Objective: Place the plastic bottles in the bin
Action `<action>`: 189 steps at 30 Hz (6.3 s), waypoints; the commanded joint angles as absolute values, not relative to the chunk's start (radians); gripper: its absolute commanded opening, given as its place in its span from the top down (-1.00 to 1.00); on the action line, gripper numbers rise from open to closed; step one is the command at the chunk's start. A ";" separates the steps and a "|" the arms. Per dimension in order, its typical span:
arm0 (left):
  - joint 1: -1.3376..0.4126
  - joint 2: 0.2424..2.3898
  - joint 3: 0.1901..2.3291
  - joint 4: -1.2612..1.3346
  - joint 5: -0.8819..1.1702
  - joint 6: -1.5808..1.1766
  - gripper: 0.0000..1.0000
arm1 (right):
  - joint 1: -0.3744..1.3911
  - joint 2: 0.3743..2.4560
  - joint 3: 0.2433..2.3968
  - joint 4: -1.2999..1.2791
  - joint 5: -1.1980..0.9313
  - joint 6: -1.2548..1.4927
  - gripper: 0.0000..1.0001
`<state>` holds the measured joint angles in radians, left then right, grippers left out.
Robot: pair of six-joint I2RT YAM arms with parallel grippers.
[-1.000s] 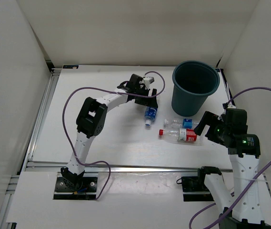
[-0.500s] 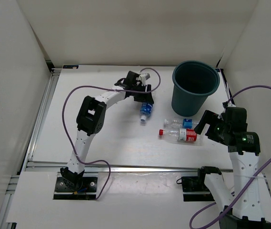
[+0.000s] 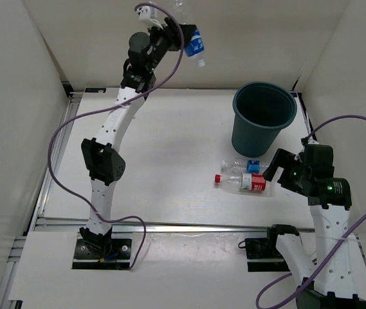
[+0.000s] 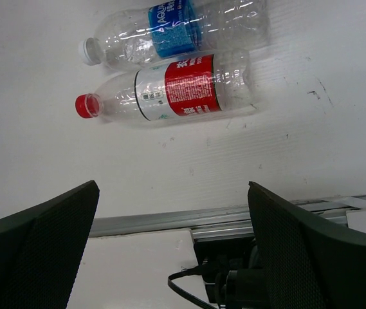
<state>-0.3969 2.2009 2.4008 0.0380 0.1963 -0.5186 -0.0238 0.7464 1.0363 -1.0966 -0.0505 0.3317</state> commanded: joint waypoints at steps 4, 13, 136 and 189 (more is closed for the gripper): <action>-0.497 2.352 2.590 0.262 0.098 -0.710 0.55 | -0.018 0.747 1.106 -1.098 -0.009 0.305 -1.00; -0.541 2.333 2.451 0.242 0.141 -0.701 0.57 | -0.018 0.756 1.181 -1.129 0.011 0.377 -1.00; -0.802 0.563 1.256 -0.905 -0.540 -0.241 -1.00 | 0.924 1.721 2.088 -0.905 0.704 0.106 0.64; -0.802 0.775 1.390 -1.003 -0.477 -0.408 -1.00 | 0.093 1.871 2.013 -0.572 0.141 0.242 -0.18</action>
